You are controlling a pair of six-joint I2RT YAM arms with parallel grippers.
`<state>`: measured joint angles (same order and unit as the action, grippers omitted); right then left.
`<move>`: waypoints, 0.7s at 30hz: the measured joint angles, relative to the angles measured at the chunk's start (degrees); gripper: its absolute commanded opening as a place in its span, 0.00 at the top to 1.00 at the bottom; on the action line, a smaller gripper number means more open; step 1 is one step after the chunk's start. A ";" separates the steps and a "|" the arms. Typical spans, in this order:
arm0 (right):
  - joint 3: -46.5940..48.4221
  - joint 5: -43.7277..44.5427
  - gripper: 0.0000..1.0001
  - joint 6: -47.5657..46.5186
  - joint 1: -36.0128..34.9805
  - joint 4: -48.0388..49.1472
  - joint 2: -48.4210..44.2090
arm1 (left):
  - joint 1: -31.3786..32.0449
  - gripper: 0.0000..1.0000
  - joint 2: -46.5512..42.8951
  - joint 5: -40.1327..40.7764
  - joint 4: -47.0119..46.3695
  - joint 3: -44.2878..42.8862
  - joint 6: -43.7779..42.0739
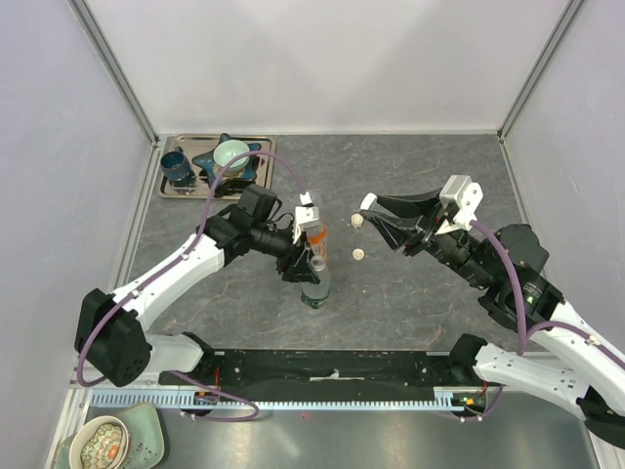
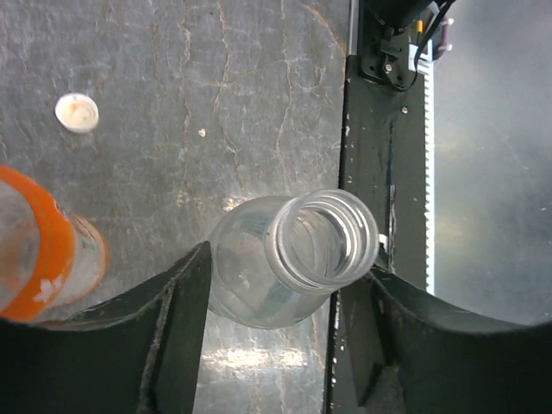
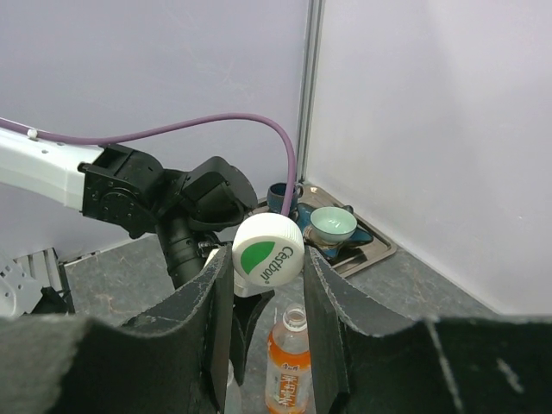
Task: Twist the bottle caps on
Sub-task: Adjust the plastic bottle at the center of the board.
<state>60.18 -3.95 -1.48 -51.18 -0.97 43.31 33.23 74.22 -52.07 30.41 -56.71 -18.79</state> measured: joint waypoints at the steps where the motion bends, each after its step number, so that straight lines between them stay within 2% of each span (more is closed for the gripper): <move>1: 0.00 0.24 0.72 0.00 0.00 0.00 -0.13 | 0.83 0.45 0.48 1.11 -0.26 -0.79 0.02; 4: 0.31 0.94 0.73 0.00 -0.04 -0.13 -0.57 | 4.22 0.50 1.42 5.27 -0.48 -2.69 0.04; 12: 2.05 3.72 0.73 0.00 -0.07 -2.05 -2.80 | 20.37 0.59 8.46 20.92 -1.73 -9.77 0.07; 16: 2.25 5.77 0.73 0.02 -0.07 -3.30 -4.81 | 23.74 0.67 18.08 27.41 -1.20 -13.62 0.04; 21: 2.27 8.20 0.73 0.00 -0.07 -4.63 -7.21 | 25.24 0.69 29.00 32.37 1.22 -15.41 0.07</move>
<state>62.46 4.25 -1.48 -51.24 -5.61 36.10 58.48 103.22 -19.70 31.64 -72.12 -18.72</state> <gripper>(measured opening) 0.411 0.578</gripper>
